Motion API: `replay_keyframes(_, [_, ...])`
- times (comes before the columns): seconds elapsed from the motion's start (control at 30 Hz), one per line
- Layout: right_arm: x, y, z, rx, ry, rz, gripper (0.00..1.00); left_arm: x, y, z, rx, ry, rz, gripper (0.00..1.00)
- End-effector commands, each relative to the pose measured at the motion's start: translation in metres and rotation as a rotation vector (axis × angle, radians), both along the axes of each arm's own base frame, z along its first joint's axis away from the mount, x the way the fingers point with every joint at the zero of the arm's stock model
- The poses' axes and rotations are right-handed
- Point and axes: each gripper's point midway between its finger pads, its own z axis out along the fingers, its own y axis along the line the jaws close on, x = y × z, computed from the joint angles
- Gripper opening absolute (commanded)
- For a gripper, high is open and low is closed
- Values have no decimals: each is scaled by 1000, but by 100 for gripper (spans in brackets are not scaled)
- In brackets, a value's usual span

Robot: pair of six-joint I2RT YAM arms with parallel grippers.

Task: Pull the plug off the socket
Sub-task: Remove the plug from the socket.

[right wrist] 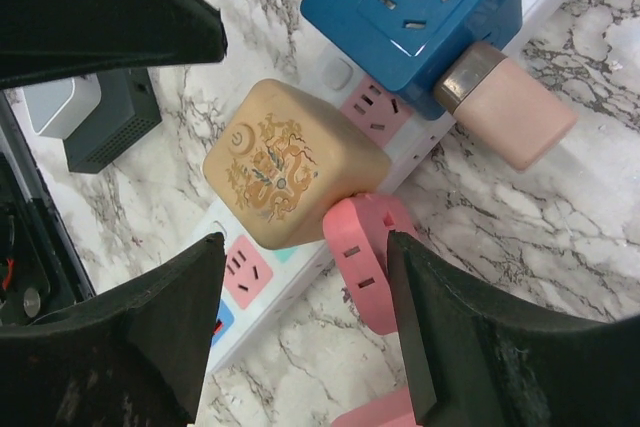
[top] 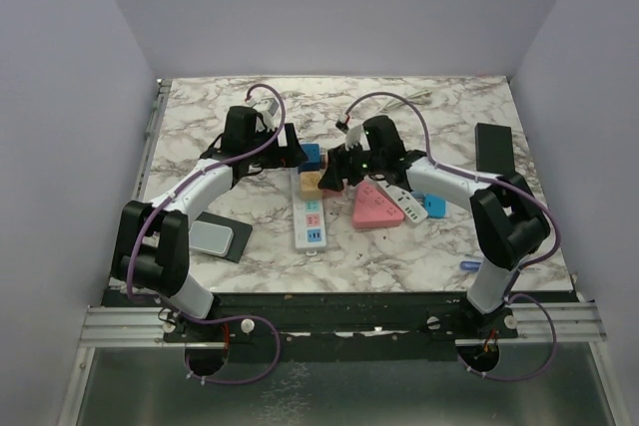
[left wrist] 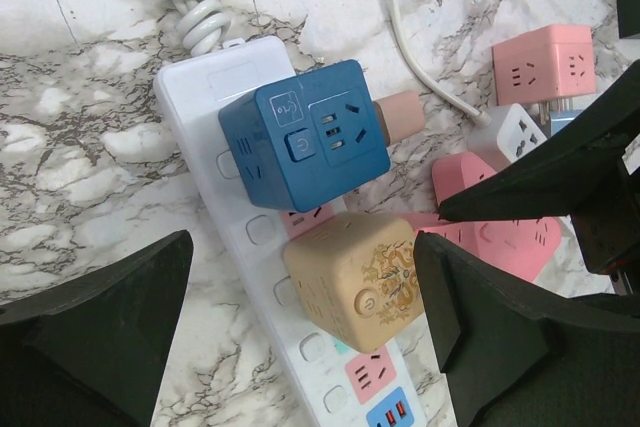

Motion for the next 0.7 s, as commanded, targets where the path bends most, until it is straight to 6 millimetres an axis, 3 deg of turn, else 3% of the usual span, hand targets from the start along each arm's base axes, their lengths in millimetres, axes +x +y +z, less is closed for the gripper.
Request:
replay_keyframes(0.0, [-17,-1,-4,-16,5,25,70,2,5,18,6,-64,-3,96])
replay_keyframes(0.17, [-1,-16,-30,-141,-109,-7,69,2,6,16,9,-60,-5,96])
replay_keyframes(0.3, [6,-24,-34,-192,-155,-22,65,2,5,17,9,-64,-19,96])
replay_keyframes(0.47, [1,-14,-26,-133,-197,6,59,-1,-1,19,-1,-61,-68,96])
replay_keyframes(0.67, [-6,-1,-32,-153,-201,45,46,-2,1,25,19,-81,-82,96])
